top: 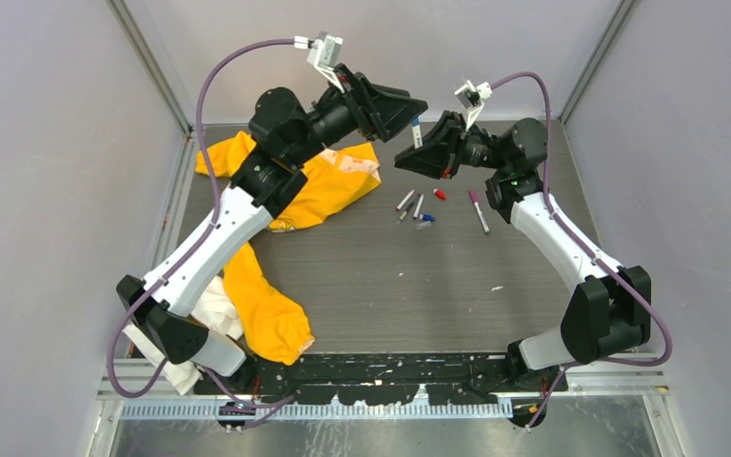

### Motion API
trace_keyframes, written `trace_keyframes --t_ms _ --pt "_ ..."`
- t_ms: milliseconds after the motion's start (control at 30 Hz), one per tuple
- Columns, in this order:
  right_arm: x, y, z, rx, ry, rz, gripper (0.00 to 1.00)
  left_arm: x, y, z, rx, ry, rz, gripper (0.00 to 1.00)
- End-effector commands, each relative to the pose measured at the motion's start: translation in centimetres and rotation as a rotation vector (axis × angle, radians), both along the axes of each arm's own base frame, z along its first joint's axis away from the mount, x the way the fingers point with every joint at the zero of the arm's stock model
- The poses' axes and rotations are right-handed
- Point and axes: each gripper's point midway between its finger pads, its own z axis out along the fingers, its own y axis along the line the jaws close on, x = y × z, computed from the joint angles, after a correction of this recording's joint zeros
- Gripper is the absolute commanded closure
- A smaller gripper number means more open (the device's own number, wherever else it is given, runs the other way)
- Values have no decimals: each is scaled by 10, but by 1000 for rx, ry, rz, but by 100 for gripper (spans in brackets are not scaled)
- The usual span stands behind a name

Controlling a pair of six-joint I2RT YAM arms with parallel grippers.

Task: Insert the pens into the pen caps
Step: Press the pen cap onto the pen.

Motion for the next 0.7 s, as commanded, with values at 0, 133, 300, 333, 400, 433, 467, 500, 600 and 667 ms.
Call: trace_keyframes --t_ms 0,133,300,333,400,433,467,500,600,667 --pt "-7 1 15 22 -36 -2 99 21 -1 -8 52 19 100 40" --pt "-9 3 13 20 -34 4 99 29 -1 -10 54 37 131 44" --pt "-9 4 13 20 -33 6 99 31 -3 -7 43 37 131 49" --pt "-8 4 13 19 -31 4 99 30 -4 -6 39 37 123 51" --pt "-7 4 13 20 -29 2 99 29 -6 -6 31 42 107 52" --pt "-7 4 13 20 -29 2 99 28 -7 -6 28 44 97 53" --pt "-7 4 13 20 -28 2 99 27 -8 -6 25 48 90 54" --pt "-7 4 13 20 -27 1 99 27 -9 -8 26 52 82 54" --pt "-7 5 13 21 -26 2 99 25 -12 -9 26 60 59 56" --pt "-7 5 13 21 -25 1 99 23 -14 -11 32 66 48 56"
